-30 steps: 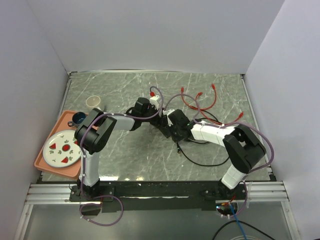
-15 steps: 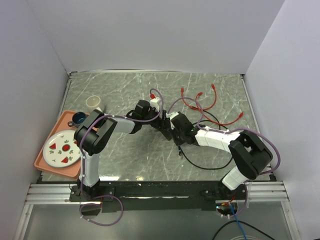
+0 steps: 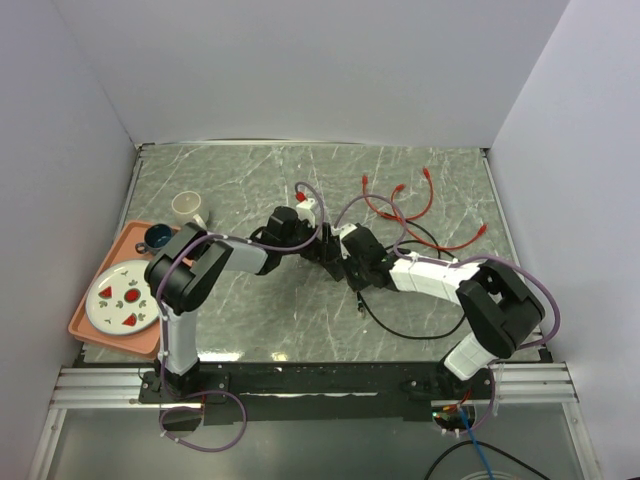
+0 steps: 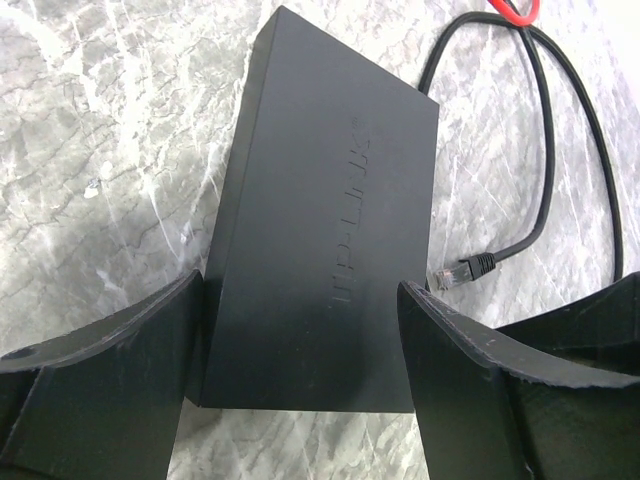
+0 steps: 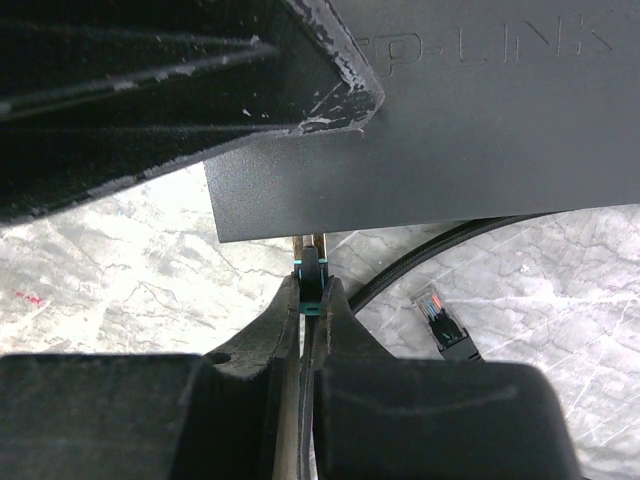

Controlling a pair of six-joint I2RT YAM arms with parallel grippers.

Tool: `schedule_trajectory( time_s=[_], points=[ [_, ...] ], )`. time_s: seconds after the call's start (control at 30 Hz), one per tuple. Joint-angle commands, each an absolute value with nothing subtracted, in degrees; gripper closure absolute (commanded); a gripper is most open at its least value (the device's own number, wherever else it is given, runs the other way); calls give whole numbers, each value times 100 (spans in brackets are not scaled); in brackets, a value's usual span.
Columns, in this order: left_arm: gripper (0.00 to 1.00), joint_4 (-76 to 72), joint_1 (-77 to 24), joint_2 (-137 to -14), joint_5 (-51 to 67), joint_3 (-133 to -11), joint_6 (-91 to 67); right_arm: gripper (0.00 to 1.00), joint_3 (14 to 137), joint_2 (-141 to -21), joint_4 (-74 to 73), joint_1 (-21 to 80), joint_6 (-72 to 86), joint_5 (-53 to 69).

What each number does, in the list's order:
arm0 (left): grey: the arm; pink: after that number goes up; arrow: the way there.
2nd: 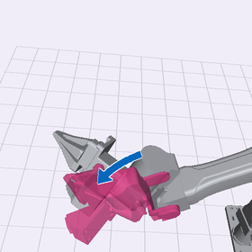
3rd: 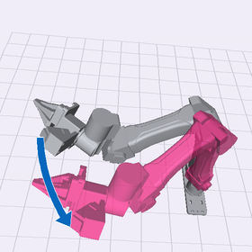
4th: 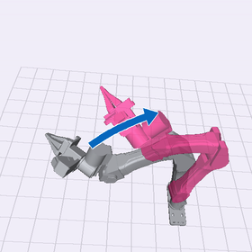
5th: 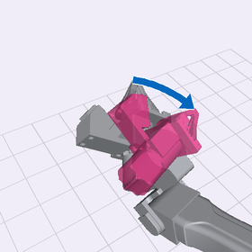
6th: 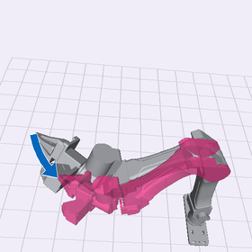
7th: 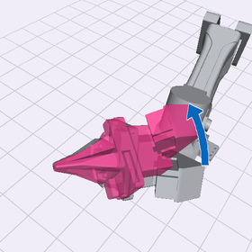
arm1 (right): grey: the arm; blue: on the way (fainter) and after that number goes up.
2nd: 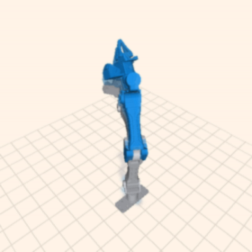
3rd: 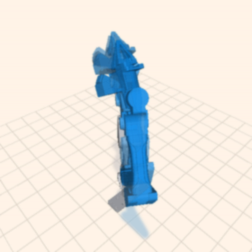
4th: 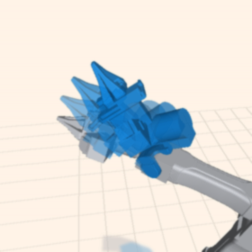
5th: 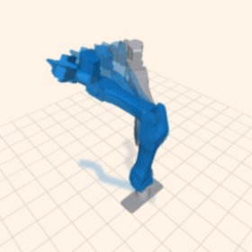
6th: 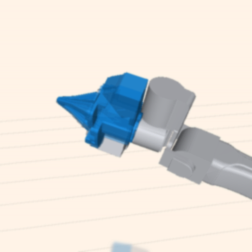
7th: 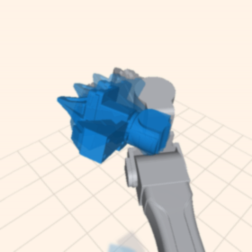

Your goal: Insert the plug into the switch port

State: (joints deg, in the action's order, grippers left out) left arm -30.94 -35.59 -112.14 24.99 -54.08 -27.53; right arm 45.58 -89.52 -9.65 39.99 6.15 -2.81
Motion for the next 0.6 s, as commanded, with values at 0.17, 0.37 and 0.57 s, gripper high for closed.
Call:
schedule_trajectory(
  time_s=[0.17,0.37,0.57],
  points=[
    [21,-2091,-4632,-11004,4271,-4940,-3753,100,5554,-9211,1608,3973,668,-466],
    [20,-2347,-4719,-10916,4421,-4799,-3929,100,5765,-9299,1653,3973,703,-554],
    [20,-2364,-4808,-10846,4403,-4676,-3850,100,6038,-9536,1819,3973,843,-572]
  ],
)
